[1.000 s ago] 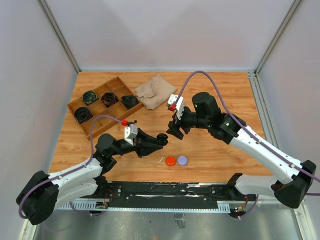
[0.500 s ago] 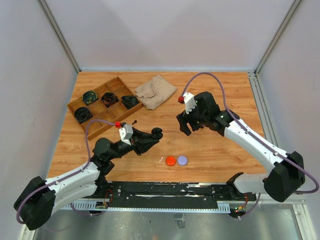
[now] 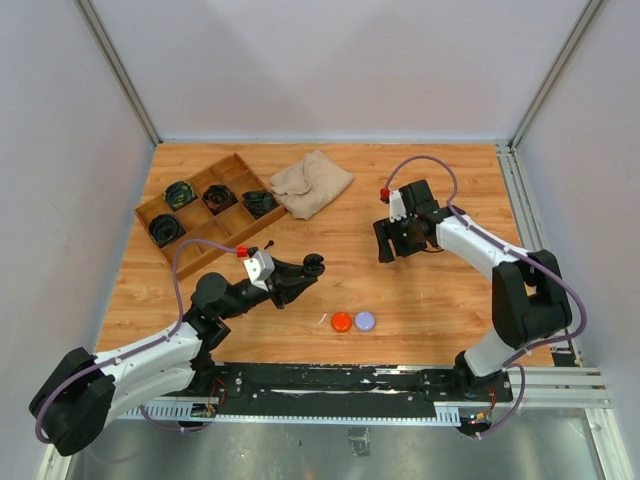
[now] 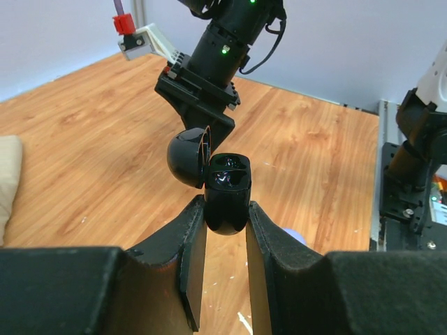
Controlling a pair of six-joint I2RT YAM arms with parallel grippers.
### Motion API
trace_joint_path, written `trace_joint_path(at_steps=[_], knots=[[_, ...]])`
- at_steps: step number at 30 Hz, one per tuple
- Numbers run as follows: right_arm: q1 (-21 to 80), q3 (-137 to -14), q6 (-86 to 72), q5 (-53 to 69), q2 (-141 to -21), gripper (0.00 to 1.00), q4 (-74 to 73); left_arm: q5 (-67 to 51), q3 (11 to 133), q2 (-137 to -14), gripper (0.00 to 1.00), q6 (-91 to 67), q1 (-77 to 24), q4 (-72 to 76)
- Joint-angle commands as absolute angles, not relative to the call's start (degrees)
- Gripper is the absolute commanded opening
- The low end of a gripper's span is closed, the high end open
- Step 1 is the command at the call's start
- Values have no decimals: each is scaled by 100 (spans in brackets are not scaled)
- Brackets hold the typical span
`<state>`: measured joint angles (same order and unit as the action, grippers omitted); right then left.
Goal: Insert the wireless bluetooth earbuds into the charging case
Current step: Pick up the earbud from the center of the board.
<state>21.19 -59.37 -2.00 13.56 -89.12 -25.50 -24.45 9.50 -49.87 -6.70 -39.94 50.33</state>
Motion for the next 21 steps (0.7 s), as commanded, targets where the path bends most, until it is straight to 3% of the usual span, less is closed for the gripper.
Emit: trace_joint_path(at_steps=[1, 13, 21], knots=[[1923, -6279, -384, 1405, -9355, 66, -2341, -2111, 864, -5057, 0, -314, -4018, 5105], [1730, -6996, -316, 1325, -10492, 62, -2348, -2177, 800, -5362, 0, -281, -4020, 5195], [1736, -6860, -361, 1521, -10530, 61, -2606, -2254, 817, -5388, 0, -286, -4021, 5159]])
